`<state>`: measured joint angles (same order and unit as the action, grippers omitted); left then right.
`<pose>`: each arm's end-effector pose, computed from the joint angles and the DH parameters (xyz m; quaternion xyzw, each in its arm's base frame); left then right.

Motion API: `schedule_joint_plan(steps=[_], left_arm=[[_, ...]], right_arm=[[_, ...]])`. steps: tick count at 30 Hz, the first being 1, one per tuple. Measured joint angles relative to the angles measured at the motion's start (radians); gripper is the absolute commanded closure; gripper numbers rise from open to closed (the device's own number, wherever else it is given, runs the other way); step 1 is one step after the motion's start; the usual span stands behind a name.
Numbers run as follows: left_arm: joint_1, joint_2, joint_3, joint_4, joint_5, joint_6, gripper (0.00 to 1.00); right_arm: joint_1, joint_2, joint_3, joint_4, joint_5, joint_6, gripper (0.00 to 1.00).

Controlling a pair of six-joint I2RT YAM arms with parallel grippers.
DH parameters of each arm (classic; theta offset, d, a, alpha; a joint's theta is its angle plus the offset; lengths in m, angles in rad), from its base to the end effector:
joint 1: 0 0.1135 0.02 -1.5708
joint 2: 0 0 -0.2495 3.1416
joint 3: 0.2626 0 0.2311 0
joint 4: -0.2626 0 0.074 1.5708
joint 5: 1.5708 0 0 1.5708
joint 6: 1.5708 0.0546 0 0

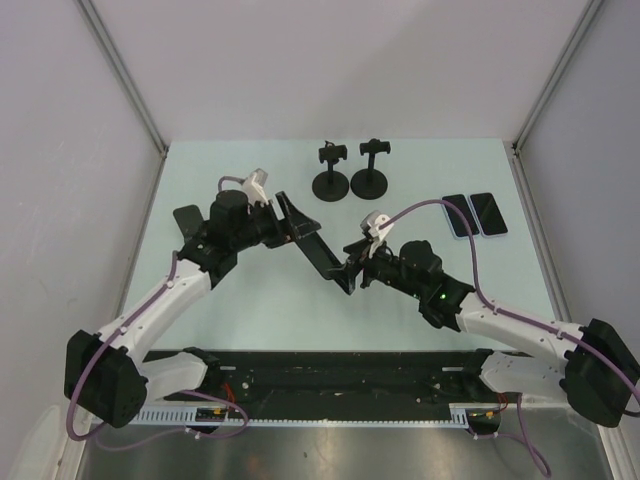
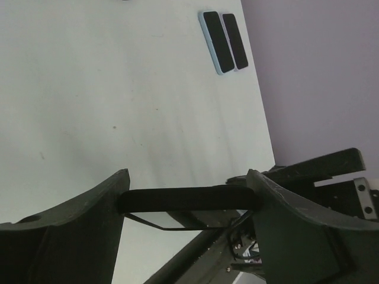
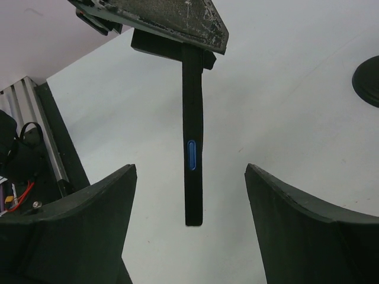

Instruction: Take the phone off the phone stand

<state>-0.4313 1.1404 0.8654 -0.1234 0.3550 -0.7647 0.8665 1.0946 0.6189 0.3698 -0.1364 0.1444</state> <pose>0.2304 -0.1269 0.2888 -0.0397 0.8248 -0.4281 0.3672 0.1620 0.2021 0.2728 -0.3047 0.6779 0.3674 0.5592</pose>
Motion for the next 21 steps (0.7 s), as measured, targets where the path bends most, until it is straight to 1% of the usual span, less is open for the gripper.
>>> schedule_joint_plan(steps=[1,3,4,6,7,9,10,11,12,13,14,15,17,18,20,21], left_arm=[[-0.007,0.006,0.006,0.000,0.002,-0.005,1.00],[-0.029,0.015,0.019,0.001,0.014,-0.013,1.00],[-0.036,0.020,0.027,0.001,0.021,-0.018,1.00],[-0.042,0.028,0.039,0.002,0.034,-0.023,1.00],[-0.043,0.031,0.045,0.002,0.040,-0.024,1.00],[-0.043,0.039,0.056,0.002,0.044,-0.026,1.00],[-0.043,0.042,0.060,0.002,0.045,-0.029,1.00],[-0.043,0.045,0.063,0.003,0.047,-0.032,1.00],[-0.043,0.047,0.064,0.004,0.047,-0.032,0.97],[-0.043,0.050,0.065,0.005,0.048,-0.032,0.94],[-0.043,0.051,0.065,0.002,0.049,-0.032,0.90],[-0.043,0.051,0.065,-0.004,0.048,-0.036,0.78],[-0.043,0.051,0.065,-0.007,0.046,-0.039,0.68],[-0.043,0.050,0.065,-0.008,0.043,-0.039,0.57],[-0.046,0.045,0.065,-0.006,0.035,-0.040,0.44],[-0.048,0.041,0.065,-0.006,0.032,-0.040,0.32]], right_arm=[[0.000,0.008,0.000,0.005,0.000,-0.005,0.29],[0.000,0.019,0.000,0.008,0.001,-0.011,0.33],[0.000,0.024,0.000,0.008,0.001,-0.014,0.38],[0.000,0.029,0.000,0.006,0.001,-0.019,0.44],[0.001,0.029,-0.002,0.006,0.000,-0.021,0.52],[0.003,0.029,-0.005,0.007,0.000,-0.025,0.62],[0.005,0.029,-0.009,0.008,0.000,-0.027,0.71],[0.008,0.029,-0.013,0.008,0.000,-0.027,0.77],[0.009,0.029,-0.017,0.007,0.000,-0.031,0.84],[0.011,0.029,-0.021,0.006,0.000,-0.030,0.97],[0.012,0.029,-0.024,0.005,0.008,-0.030,1.00],[0.010,0.029,-0.027,0.003,0.019,-0.032,1.00],[0.010,0.028,-0.028,0.002,0.023,-0.033,1.00],[0.010,0.025,-0.028,0.000,0.026,-0.033,1.00],[0.005,0.011,-0.029,-0.011,0.024,-0.033,1.00],[-0.001,0.002,-0.029,-0.018,0.022,-0.033,1.00]])
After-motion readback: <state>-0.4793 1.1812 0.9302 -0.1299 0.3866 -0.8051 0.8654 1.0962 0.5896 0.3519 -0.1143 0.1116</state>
